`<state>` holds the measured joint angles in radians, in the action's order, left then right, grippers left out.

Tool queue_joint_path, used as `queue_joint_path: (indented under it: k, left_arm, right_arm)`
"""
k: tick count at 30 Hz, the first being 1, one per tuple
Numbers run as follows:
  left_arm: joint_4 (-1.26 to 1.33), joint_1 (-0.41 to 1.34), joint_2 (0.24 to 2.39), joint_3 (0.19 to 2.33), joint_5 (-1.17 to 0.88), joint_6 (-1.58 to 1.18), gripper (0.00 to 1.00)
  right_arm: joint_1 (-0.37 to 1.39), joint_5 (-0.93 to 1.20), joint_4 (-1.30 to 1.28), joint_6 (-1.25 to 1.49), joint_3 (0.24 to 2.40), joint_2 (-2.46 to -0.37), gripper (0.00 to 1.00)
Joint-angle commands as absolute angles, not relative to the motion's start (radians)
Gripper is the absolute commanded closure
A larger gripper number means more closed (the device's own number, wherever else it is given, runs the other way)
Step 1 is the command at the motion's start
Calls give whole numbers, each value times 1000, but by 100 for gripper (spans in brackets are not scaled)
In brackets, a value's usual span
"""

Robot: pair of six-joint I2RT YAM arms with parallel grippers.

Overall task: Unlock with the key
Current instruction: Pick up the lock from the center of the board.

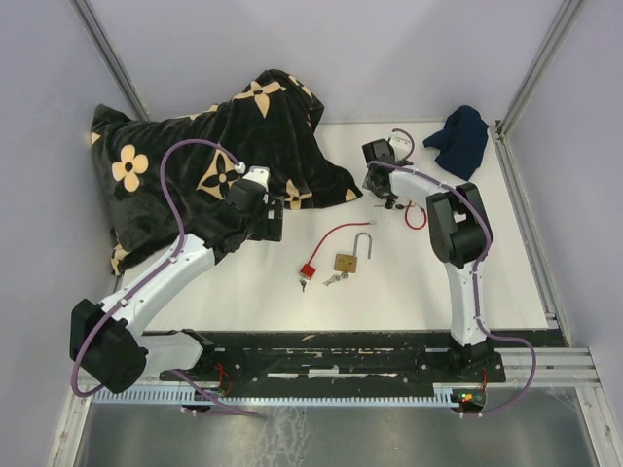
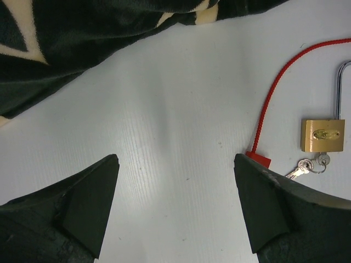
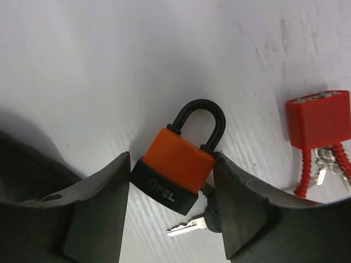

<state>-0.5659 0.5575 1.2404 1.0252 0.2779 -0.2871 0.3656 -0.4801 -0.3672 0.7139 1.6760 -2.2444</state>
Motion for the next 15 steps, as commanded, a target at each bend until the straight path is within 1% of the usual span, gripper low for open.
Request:
queue_joint_path:
  k: [1, 4, 11, 15]
  left_arm:
    - [-527, 554, 1191, 1023, 270, -268, 9]
    - [-528, 554, 1177, 1022, 270, -269, 9]
    - [-528, 555, 1154, 1019, 275, -266, 9]
    - [-526, 554, 1147, 1019, 266, -268, 9]
  right_arm:
    - [370, -454, -372, 598, 1585, -2150, 51]
    - [369, -432, -358, 504, 1561, -2102, 58]
    - [370, -279, -315, 335, 1426, -1914, 70]
    - [369, -202, -339, 285, 1299, -1795, 72]
